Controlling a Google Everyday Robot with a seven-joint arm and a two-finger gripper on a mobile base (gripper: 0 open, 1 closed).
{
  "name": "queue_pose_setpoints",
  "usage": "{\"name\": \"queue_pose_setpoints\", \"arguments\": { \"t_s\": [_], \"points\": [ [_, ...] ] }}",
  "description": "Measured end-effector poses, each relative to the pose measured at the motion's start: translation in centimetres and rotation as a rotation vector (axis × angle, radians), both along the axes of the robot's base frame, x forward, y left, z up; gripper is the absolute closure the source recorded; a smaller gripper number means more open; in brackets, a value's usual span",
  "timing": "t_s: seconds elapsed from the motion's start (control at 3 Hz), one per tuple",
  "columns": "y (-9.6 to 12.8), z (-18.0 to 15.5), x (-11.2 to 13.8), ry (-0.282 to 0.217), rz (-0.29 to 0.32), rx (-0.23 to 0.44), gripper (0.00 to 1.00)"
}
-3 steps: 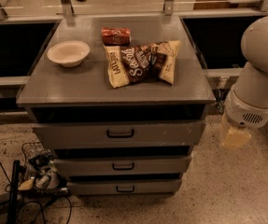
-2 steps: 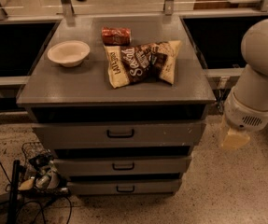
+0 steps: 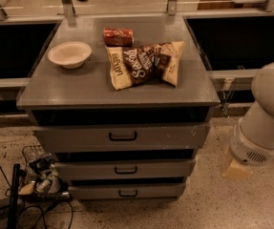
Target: Open bottom drawer
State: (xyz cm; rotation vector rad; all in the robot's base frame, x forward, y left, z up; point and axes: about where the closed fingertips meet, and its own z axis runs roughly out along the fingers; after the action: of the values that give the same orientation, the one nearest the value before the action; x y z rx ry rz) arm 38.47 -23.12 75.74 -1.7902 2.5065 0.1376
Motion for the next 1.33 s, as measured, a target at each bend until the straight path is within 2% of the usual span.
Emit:
{"name": "queue_pose_setpoints", "arguments": {
  "t_s": [0.67,1.0,1.33],
  "points": [
    [-0.6,-7.6,-3.0,0.092,-0.034,0.044,1.00],
    [-0.5,-10.9,-4.0,0.135,-0.022,0.053,1.00],
    [-0.5,-10.9,-4.0,0.135,-0.022,0.053,1.00]
  ]
}}
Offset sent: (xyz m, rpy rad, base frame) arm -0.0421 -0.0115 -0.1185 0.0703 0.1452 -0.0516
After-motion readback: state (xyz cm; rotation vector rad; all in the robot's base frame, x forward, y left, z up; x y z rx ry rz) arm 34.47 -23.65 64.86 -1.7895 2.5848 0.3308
